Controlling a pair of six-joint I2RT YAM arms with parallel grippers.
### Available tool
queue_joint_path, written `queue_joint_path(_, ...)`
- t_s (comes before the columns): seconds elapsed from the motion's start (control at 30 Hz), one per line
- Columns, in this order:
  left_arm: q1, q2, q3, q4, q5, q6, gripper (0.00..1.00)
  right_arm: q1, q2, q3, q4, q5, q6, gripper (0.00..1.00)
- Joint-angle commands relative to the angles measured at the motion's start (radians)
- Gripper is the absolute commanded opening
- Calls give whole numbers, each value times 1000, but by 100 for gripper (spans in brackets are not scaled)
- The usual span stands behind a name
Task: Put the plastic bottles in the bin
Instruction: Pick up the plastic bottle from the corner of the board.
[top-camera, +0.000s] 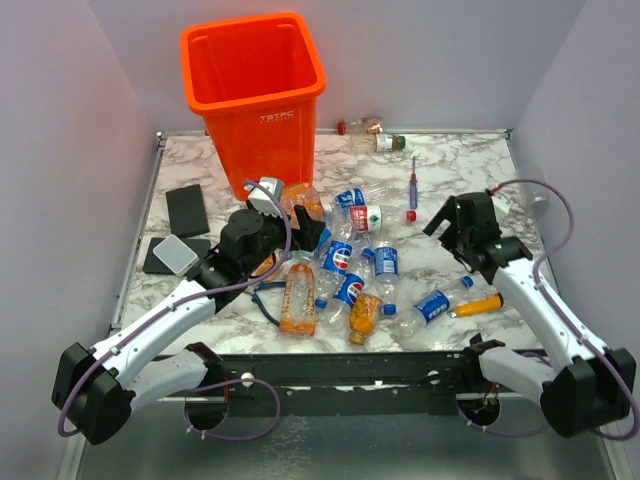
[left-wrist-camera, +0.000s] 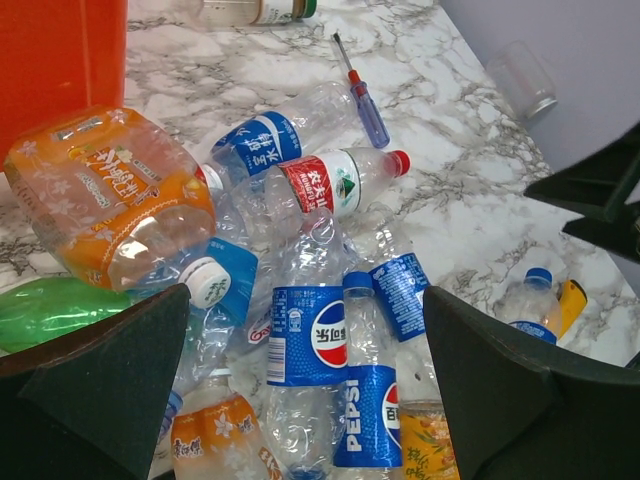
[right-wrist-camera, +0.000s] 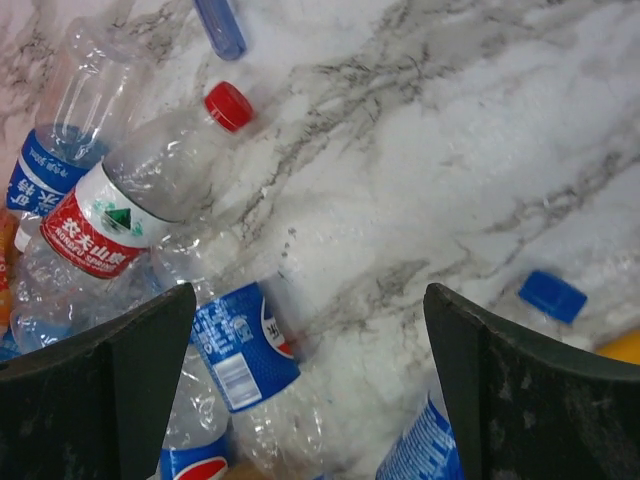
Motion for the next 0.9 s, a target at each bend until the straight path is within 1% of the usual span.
queue_joint_path(0.0, -5, 1, -4, -7, -19, -19, 99, 0, -134, -83, -268, 29, 223, 100)
queue_joint_path(0.13, -5, -1, -6, -6, -19, -24, 99, 0, -196, -148, -363, 44, 340, 100)
queue_joint_path(0.2, -5, -5, -5, -7, -20, -25, 99, 1, -180, -159, -446, 87, 444, 100)
queue_joint_path(0.27, -6, -7, -7, -7, -21, -25, 99, 1, -142, -161, -508, 100, 514, 100)
queue_joint_path(0.33, -6, -8, -7, -8, -21, -25, 99, 1, -114, -172, -524, 94, 538, 100)
queue_joint_path(0.4, -5, -6, -5, -10, -21, -25, 99, 0, -116, -197, -503, 77, 542, 100)
queue_joint_path(0.53, -5, -3, -6, -11, -21, -27, 99, 1, -134, -268, -393, 25, 517, 99)
queue_joint_path(0.87, -4, 13, -5, -12, -21, -24, 99, 1, -112, -326, -216, -40, 435, 87)
